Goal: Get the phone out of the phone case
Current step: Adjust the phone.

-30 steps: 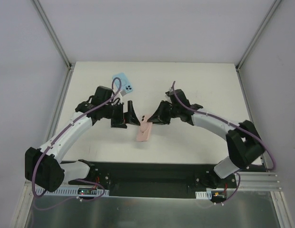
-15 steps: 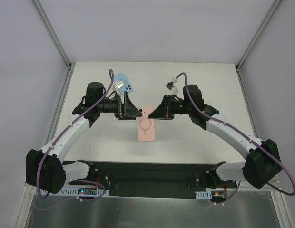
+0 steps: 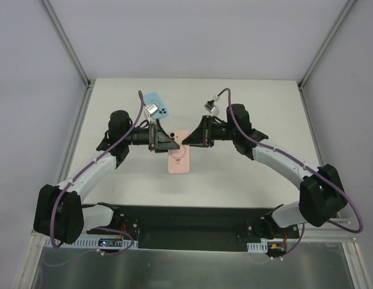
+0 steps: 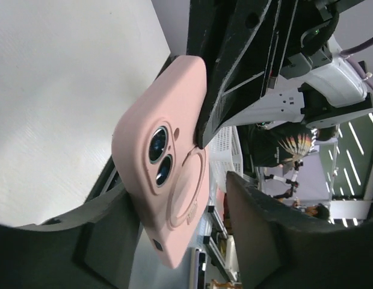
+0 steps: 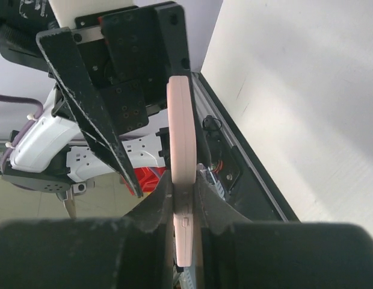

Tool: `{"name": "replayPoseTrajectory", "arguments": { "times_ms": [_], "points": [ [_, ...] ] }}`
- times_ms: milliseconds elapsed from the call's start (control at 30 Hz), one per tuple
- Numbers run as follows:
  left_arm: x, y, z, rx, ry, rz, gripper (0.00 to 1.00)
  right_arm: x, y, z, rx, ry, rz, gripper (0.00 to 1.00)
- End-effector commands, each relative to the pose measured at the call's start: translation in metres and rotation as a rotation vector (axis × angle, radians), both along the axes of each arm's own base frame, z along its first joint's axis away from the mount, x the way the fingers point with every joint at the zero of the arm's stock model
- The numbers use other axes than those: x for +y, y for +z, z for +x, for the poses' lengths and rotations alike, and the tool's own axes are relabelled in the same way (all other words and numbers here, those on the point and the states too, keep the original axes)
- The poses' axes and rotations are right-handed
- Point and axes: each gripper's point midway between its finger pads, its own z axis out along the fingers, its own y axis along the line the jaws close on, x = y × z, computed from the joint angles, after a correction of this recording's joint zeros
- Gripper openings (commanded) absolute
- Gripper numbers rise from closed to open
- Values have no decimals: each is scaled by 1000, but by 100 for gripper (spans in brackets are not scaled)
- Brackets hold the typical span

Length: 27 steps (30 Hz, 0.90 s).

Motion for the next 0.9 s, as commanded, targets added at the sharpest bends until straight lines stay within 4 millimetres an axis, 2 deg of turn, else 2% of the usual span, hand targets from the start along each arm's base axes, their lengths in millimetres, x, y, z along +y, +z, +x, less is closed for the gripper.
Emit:
{"name": "replayPoseTrajectory", "arguments": {
  "times_ms": [0,33,67,100,133,167,233,267,300,333,367,400,433,467,500,533,567,600,633,667,700,733,767,800,867],
  "points": [
    [-3,20,0,-94,-28,-59,44,11,37,9,-50,33,111,1],
    [-3,19,2,-88,-23,-58,33,13,33,9,-33,36,106,1],
    [-4,18,4,-78,-21,-56,16,13,26,11,-11,33,94,1],
    [-4,16,6,-70,-18,-55,6,14,22,12,2,28,82,1],
    [-5,16,7,-57,-14,-56,0,13,18,14,-11,27,64,1],
    [-5,16,9,-52,-10,-58,0,9,2,16,34,-7,-9,7],
    [-6,15,14,-33,16,-56,0,1,-10,19,24,-47,-106,24],
    [-6,15,17,-26,30,-52,0,-14,-23,23,14,-114,-227,50],
    [-5,9,22,16,60,-30,0,-22,-26,24,-10,-145,-284,61],
    [-5,6,26,33,84,-14,0,-33,-30,28,-25,-195,-347,66],
    [-5,7,32,40,112,4,0,-60,-36,34,-76,-315,-477,76],
    [-3,-8,30,159,141,70,0,-69,-35,33,-114,-356,-528,78],
    [1,-18,42,157,213,127,0,-83,-30,27,-148,-396,-574,80],
    [2,-17,47,183,244,164,0,-98,-28,34,-231,-466,-646,80],
    [8,-32,45,267,279,238,0,-95,-26,24,-301,-461,-684,80],
    [13,-42,52,299,345,293,0,-100,-23,17,-357,-467,-731,81],
    [16,-44,57,325,380,326,0,-109,-21,21,-433,-523,-809,81],
    [19,-49,59,352,403,353,0,-97,-18,5,-522,-466,-840,81],
    [23,-56,55,406,419,391,0,-95,-22,-1,-566,-446,-895,82],
    [26,-61,60,419,459,423,0,-99,-19,1,-635,-485,-954,82],
    [27,-63,60,445,475,438,0,-83,-15,-15,-718,-420,-966,82],
    [30,-67,58,470,486,466,0,-75,-20,-18,-761,-399,-1002,82],
    [32,-69,61,476,508,488,0,-72,-15,-18,-821,-415,-1036,82],
    [31,-69,61,479,513,503,0,-58,-14,-31,-879,-377,-1035,82],
    [33,-71,60,496,524,534,0,-39,-8,-31,-970,-363,-1074,83]
  ]
}}
